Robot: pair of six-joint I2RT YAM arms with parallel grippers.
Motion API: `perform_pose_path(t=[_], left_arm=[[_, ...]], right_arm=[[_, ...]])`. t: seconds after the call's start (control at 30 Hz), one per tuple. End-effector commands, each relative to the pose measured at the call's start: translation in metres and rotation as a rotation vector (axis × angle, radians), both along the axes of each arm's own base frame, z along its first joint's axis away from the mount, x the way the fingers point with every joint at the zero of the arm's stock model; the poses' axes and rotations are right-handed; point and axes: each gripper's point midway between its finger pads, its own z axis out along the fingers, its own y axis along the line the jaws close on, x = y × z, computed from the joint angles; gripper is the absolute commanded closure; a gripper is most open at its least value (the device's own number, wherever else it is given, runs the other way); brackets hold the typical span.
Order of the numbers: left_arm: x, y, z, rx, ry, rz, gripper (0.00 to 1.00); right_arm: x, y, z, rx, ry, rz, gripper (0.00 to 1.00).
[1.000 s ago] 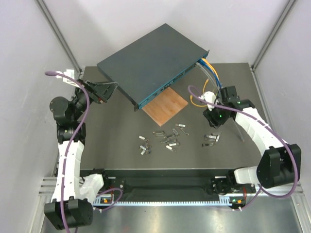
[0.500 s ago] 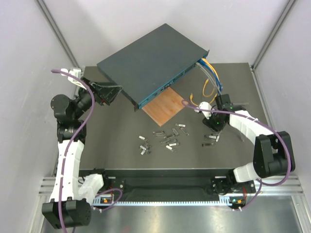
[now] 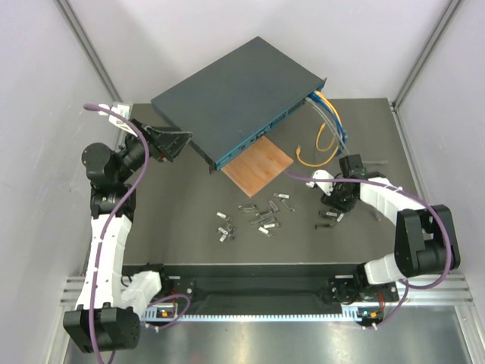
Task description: Insert the plug into the switch port
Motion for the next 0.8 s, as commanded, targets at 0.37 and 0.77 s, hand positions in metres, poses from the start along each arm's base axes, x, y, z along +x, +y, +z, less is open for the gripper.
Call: perform_pose_path(t=[0.37,0.77], left_arm=[[0.000,-0.005,0.026,0.002,-0.077,-0.010,0.23],[0.004,-0.009,0.030,0.005,-0.084,-0.023,0.23]], right_arm=[[0.001,0.008,-0.014,0.038,0.045,0.079,0.50],[0.002,0.016,-0.023,0.056,0.107,0.144,0.70]])
